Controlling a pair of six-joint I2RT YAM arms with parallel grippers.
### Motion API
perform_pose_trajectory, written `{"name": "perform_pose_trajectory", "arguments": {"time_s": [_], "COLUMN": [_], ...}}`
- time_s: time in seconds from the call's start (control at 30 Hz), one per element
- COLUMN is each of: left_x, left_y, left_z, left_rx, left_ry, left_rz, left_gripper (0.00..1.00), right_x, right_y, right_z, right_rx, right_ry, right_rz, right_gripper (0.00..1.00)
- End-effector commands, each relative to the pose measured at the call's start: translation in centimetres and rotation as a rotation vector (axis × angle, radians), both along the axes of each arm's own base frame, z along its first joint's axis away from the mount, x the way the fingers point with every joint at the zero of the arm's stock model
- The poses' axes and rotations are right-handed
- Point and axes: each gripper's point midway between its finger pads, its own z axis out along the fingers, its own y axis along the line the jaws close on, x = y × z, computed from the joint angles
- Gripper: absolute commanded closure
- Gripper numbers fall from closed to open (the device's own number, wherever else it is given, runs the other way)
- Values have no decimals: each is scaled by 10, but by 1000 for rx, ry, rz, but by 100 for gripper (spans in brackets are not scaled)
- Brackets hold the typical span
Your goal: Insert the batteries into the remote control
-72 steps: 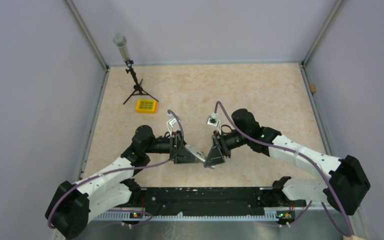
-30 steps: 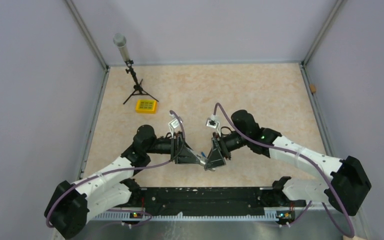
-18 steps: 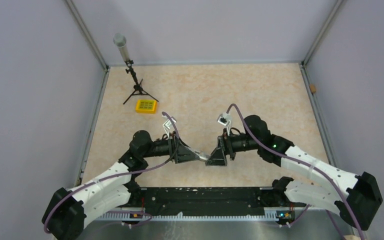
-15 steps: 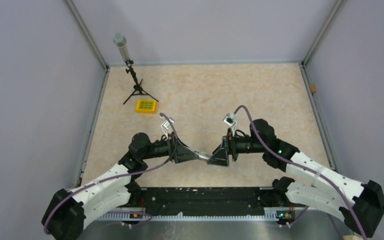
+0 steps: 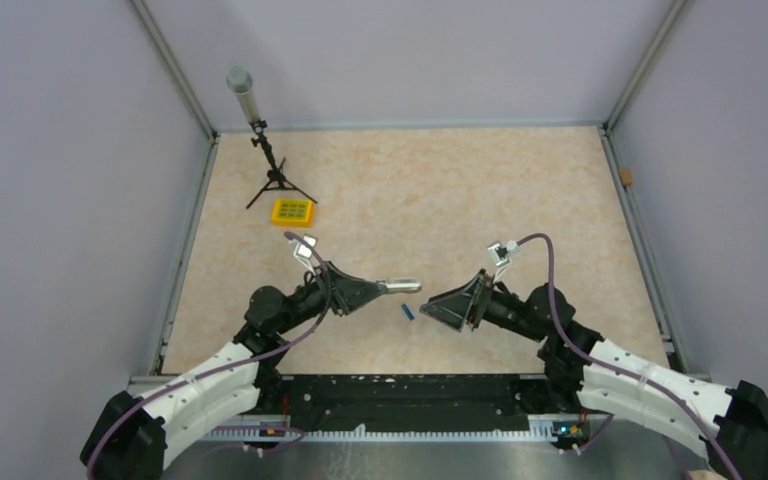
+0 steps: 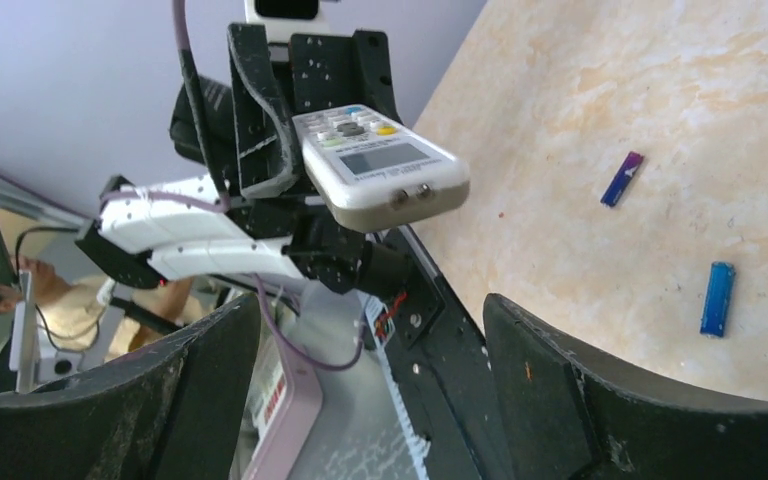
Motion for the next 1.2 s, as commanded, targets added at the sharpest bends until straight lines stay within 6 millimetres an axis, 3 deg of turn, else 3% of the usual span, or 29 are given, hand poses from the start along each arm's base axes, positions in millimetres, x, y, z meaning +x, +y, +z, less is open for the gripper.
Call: {"name": "perform_pose_trajectory", "arguments": {"time_s": [0.0,0.37,0.6,1.17], "left_x": [10,18,20,20], "left_y": [12,19,21,19], "left_z": [36,47,47,57], "left_rx": [-150,-223,-238,-268], "left_ry": [-57,-34,-17,-29], "left_rz": [100,152,165,148], "left_gripper": [100,100,100,100], "right_x": [16,39,43,51], "right_y": [-3,23,38,75], "right_z": [46,84,110,122], "right_rx": [242,371,450,472], "right_ry": [-24,-82,-132,-129], "right_rz": [-124,-190,-174,-135], "right_gripper": [20,20,20,29]}}
